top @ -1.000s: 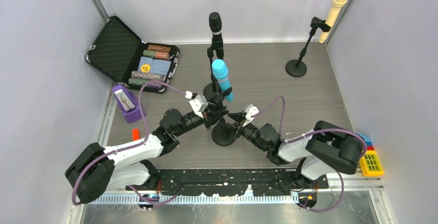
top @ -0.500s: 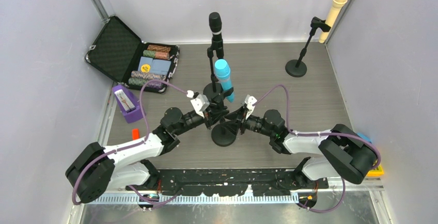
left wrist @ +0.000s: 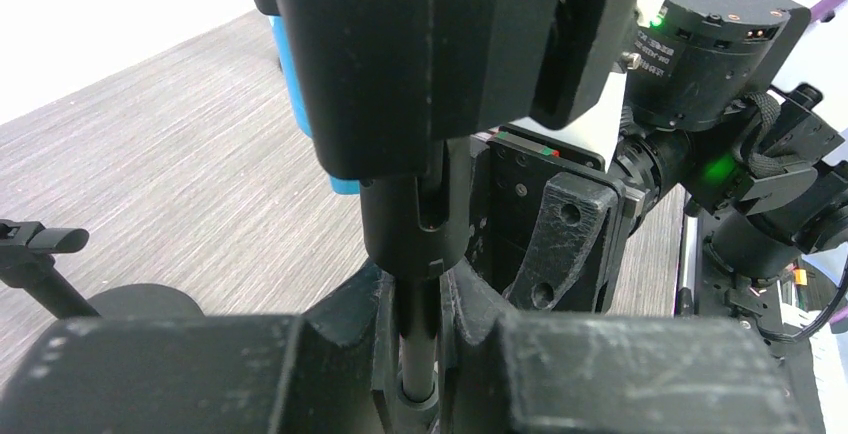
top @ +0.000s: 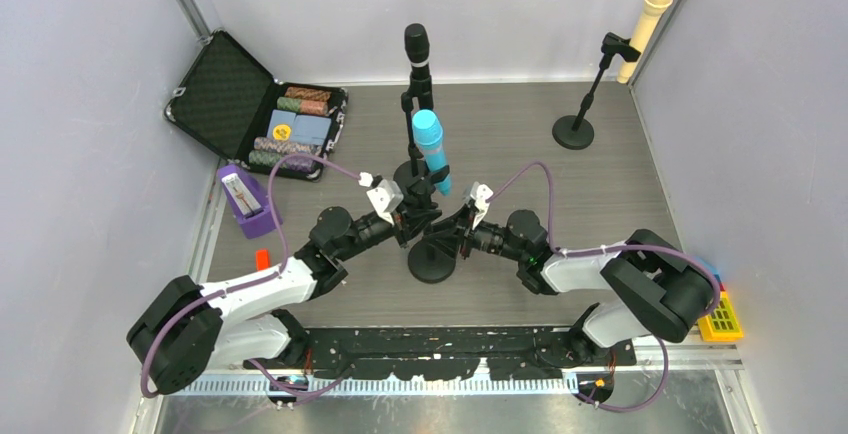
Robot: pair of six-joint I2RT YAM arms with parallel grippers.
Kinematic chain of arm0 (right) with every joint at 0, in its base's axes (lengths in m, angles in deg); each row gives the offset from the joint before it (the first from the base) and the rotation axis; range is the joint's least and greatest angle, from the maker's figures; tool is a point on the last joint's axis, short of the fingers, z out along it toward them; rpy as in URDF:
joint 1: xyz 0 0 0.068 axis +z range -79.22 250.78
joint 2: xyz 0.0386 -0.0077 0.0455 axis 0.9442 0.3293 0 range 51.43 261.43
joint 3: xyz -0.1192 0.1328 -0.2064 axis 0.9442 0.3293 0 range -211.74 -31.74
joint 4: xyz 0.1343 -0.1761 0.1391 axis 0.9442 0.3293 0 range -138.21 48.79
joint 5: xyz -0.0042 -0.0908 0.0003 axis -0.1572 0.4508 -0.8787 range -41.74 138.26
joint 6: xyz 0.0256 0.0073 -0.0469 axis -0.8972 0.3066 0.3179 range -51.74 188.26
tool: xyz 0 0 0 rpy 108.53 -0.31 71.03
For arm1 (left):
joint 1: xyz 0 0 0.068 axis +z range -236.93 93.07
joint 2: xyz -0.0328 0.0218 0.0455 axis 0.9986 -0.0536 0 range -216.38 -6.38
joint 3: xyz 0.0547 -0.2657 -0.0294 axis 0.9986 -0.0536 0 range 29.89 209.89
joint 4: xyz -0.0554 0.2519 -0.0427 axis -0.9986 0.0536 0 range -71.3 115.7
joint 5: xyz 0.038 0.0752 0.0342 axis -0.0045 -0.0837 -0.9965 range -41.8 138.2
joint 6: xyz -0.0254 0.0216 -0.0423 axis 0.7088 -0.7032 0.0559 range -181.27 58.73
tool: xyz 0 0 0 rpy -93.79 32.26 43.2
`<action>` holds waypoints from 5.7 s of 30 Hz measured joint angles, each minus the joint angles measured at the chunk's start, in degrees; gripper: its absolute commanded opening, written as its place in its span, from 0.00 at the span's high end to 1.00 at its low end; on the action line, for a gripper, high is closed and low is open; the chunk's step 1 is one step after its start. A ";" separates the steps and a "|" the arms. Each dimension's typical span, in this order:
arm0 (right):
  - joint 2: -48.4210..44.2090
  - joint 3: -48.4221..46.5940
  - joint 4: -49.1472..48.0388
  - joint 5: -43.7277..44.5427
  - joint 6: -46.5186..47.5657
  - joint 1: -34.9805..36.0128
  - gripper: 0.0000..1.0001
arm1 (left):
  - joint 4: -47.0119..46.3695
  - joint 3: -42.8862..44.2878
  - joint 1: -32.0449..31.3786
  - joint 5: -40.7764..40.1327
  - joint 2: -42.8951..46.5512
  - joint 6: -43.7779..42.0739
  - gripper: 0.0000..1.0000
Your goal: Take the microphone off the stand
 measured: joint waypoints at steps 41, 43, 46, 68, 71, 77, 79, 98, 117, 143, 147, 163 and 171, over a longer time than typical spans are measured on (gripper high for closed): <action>-4.44 2.73 3.52 12.28 -2.03 4.55 0.52 | 0.48 0.42 -0.13 -0.81 -0.24 0.13 1.00; -4.28 2.23 4.13 10.16 -2.23 3.80 0.54 | 0.48 0.42 -0.13 -0.83 -0.22 0.13 1.00; -3.17 1.36 4.17 8.26 -2.43 3.28 0.52 | 0.48 0.42 -0.13 -0.83 -0.22 0.17 1.00; 1.92 2.45 -4.15 14.49 -4.72 6.29 1.00 | 0.76 0.42 -0.07 -2.03 0.17 0.57 1.00; 1.29 2.43 -3.32 22.23 -2.99 10.27 1.00 | 1.55 0.28 -0.02 -2.82 0.87 0.55 1.00; 1.05 1.05 -1.14 44.13 2.80 20.81 1.00 | 2.73 -0.13 -0.02 -3.52 2.21 0.42 1.00; 2.73 0.39 -2.56 49.90 3.69 23.26 1.00 | 2.82 -0.13 -0.02 -4.00 2.25 0.39 1.00; -9.84 1.07 6.62 36.41 -3.26 14.05 0.36 | 3.45 -0.11 -0.13 -4.02 2.45 -0.55 1.00; -3.08 -0.09 9.25 8.57 -5.79 4.15 0.43 | 3.39 -0.11 -0.13 -2.93 2.34 -0.76 1.00; -1.57 -0.98 3.43 27.87 1.95 14.16 1.00 | 3.91 0.24 0.42 -5.79 2.69 0.46 1.00; -0.68 -0.87 1.68 40.22 4.17 19.54 1.00 | 4.02 0.22 0.26 -5.33 2.80 0.04 1.00; -2.25 -0.92 4.79 35.67 4.33 16.09 0.48 | 1.42 -1.51 0.24 -6.23 3.13 0.07 1.00; -3.61 -1.11 8.70 19.41 -0.48 7.87 0.45 | -0.94 -2.36 0.00 -5.75 2.49 0.52 1.00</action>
